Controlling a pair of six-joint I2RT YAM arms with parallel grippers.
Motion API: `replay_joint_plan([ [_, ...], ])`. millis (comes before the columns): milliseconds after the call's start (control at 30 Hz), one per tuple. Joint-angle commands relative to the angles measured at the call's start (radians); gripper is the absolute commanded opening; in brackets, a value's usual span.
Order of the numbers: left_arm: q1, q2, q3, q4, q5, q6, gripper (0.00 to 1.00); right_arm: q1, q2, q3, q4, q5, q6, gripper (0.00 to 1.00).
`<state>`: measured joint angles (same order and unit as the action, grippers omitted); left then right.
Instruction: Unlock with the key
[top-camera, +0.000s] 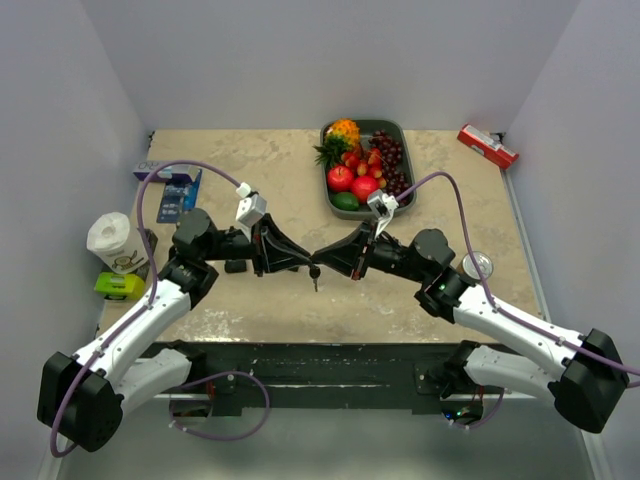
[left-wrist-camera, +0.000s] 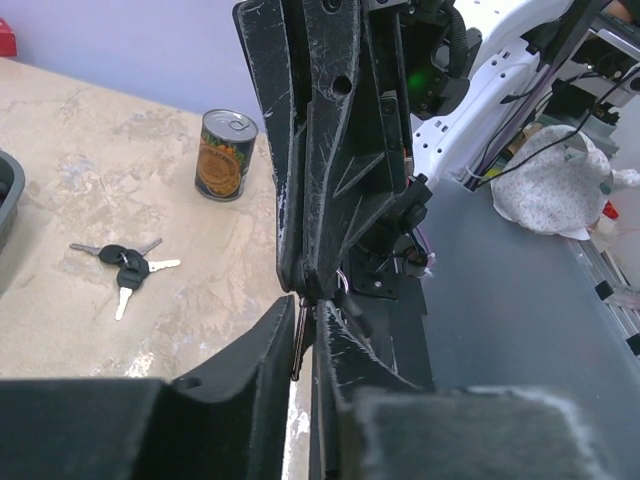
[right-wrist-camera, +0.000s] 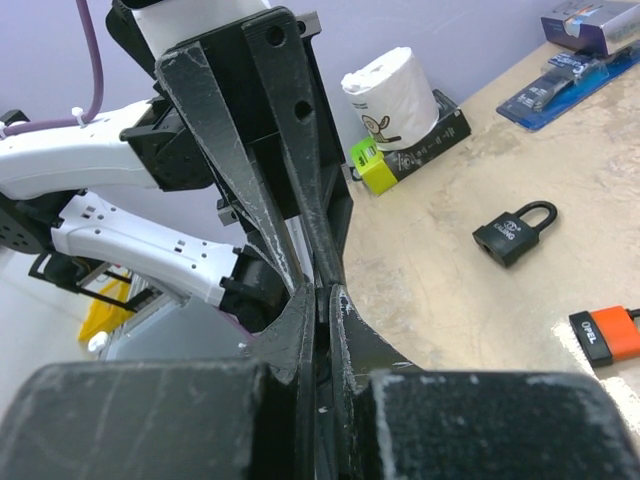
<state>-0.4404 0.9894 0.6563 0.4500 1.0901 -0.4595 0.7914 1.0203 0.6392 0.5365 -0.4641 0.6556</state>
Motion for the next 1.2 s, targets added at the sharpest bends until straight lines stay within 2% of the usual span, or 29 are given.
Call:
replay_joint_plan([
  [0,0.005,-0.006,-0.004,0.053,0.01,-0.001,0.1,0.003,-0.025,0.005,0.019,-0.001,-0.013,0.0],
  [100,0.005,-0.005,-0.004,0.056,0.01,0.001,0.0,0.003,-0.026,0.002,0.01,0.001,-0.016,0.0],
  [300,0.005,0.0,-0.011,0.065,0.045,0.008,0.0,0.003,-0.04,0.048,-0.137,0.001,-0.072,0.0],
  [367,-0.003,0.006,0.0,0.027,0.069,0.031,0.0,0.003,-0.055,0.074,-0.212,0.013,-0.105,0.09],
  [400,-0.01,0.015,0.012,-0.017,0.076,0.098,0.0,0.003,-0.071,0.114,-0.318,0.025,-0.155,0.13],
  [433,-0.021,0.021,0.05,-0.145,0.077,0.149,0.0,0.003,-0.077,0.137,-0.376,0.034,-0.184,0.25],
  [500,-0.069,0.05,0.098,-0.314,0.053,0.32,0.0,0.003,-0.08,0.189,-0.543,0.048,-0.265,0.31],
  [533,-0.078,0.061,0.132,-0.43,0.05,0.359,0.0,0.002,-0.08,0.235,-0.606,0.048,-0.29,0.38],
  [667,-0.109,0.084,0.138,-0.448,0.094,0.387,0.0,0.003,-0.04,0.332,-0.834,0.016,-0.387,0.49],
  [800,-0.121,0.094,0.147,-0.517,0.096,0.427,0.0,0.003,0.015,0.392,-1.039,-0.022,-0.477,0.5],
  [867,-0.129,0.101,0.16,-0.557,0.094,0.444,0.0,0.003,0.035,0.39,-1.069,-0.057,-0.485,0.5],
  [1167,-0.161,0.141,0.175,-0.616,0.071,0.492,0.0,0.014,0.047,0.333,-0.986,-0.169,-0.441,0.46],
])
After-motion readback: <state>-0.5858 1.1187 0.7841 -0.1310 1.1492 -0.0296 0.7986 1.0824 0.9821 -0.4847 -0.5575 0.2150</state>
